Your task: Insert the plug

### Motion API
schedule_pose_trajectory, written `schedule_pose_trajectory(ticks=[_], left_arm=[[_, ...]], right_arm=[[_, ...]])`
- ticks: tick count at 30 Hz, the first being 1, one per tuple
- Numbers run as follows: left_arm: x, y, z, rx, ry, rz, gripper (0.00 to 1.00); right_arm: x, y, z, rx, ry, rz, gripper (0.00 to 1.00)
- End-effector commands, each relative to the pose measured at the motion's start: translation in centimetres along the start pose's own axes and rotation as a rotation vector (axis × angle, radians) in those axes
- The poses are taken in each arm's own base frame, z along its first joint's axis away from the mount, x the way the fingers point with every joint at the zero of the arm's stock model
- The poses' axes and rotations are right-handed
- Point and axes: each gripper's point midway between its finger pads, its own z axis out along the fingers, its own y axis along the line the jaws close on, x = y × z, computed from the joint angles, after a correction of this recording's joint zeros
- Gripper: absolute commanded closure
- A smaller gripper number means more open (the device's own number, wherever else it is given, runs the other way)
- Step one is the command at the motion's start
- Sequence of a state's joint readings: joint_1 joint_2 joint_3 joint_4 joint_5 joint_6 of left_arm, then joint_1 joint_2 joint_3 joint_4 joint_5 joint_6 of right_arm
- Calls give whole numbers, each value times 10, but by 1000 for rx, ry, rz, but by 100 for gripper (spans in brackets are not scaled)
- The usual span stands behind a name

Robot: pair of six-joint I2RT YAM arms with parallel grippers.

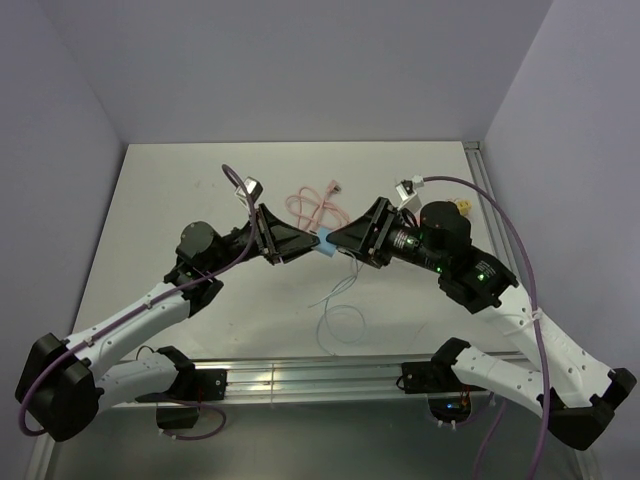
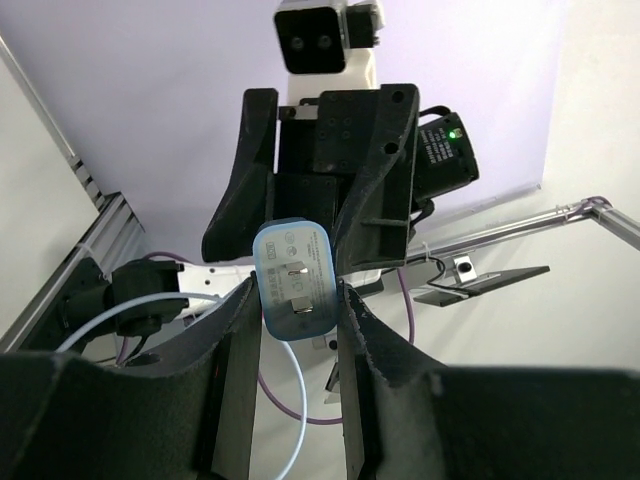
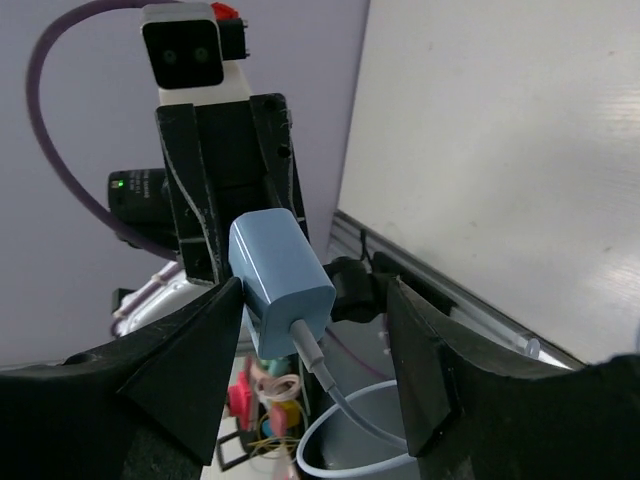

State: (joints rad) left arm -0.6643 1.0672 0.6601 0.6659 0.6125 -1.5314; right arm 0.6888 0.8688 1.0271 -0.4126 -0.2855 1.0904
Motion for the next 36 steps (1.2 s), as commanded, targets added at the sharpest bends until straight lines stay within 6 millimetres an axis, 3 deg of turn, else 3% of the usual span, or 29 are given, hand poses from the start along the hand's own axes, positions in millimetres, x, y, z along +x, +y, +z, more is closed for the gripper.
schedule_pose_trajectory(ticks=[1, 6, 9, 13, 16, 17, 20, 21, 22, 24, 25, 26, 27, 28, 29, 31, 32, 33, 35, 36], left_arm=[[-2, -31, -1, 130, -13, 86, 100], [0, -31, -1, 151, -8, 69, 100], [0, -30, -1, 154, -6, 59, 100], [0, -28, -1, 151, -10, 56, 100], [0, -26, -1, 144, -7, 57, 100], [-1, -25, 0, 137, -11, 70, 100], [-3, -10, 3, 61, -21, 78, 99], [-7, -6, 3, 35, -38, 78, 91], [-7, 11, 2, -50, -45, 45, 59], [-13, 24, -1, -125, -82, 85, 22], [-19, 36, -7, -195, -129, 101, 7], [-22, 43, -12, -241, -157, 108, 1], [-24, 39, -19, -255, -186, 133, 0], [-32, 56, -28, -351, -242, 155, 0], [-35, 60, -35, -391, -268, 170, 1], [-50, 54, -50, -453, -362, 246, 0], [-48, 66, -61, -523, -365, 245, 1], [-49, 60, -67, -529, -383, 269, 0], [-51, 59, -76, -562, -398, 316, 1], [-51, 53, -79, -552, -406, 333, 0]], right_arm=[[6, 21, -2, -107, 46, 60, 35], [5, 17, 0, -121, 25, 99, 44], [5, 23, -1, -161, 21, 106, 52], [6, 31, -2, -203, 35, 113, 55], [7, 37, -4, -239, 45, 107, 82], [7, 38, -3, -240, 48, 109, 100], [3, 38, -3, -223, 31, 84, 100], [1, 37, -3, -207, 22, 77, 100], [3, 26, -2, -146, 24, 85, 100], [-12, 20, -4, -74, -51, 60, 100], [-13, 14, -6, -28, -54, 48, 100], [-17, 10, -7, -3, -66, 44, 100], [-21, -1, -8, 48, -77, 54, 100], [-26, -1, -8, 63, -86, 48, 100], [-31, -5, -9, 84, -98, 51, 100], [-46, -18, -10, 167, -128, 50, 100], [-53, -24, -10, 215, -146, 50, 100], [-63, -55, -9, 367, -171, 75, 100], [-84, -60, -15, 466, -219, 72, 100], [-91, -89, -16, 607, -216, 104, 100]])
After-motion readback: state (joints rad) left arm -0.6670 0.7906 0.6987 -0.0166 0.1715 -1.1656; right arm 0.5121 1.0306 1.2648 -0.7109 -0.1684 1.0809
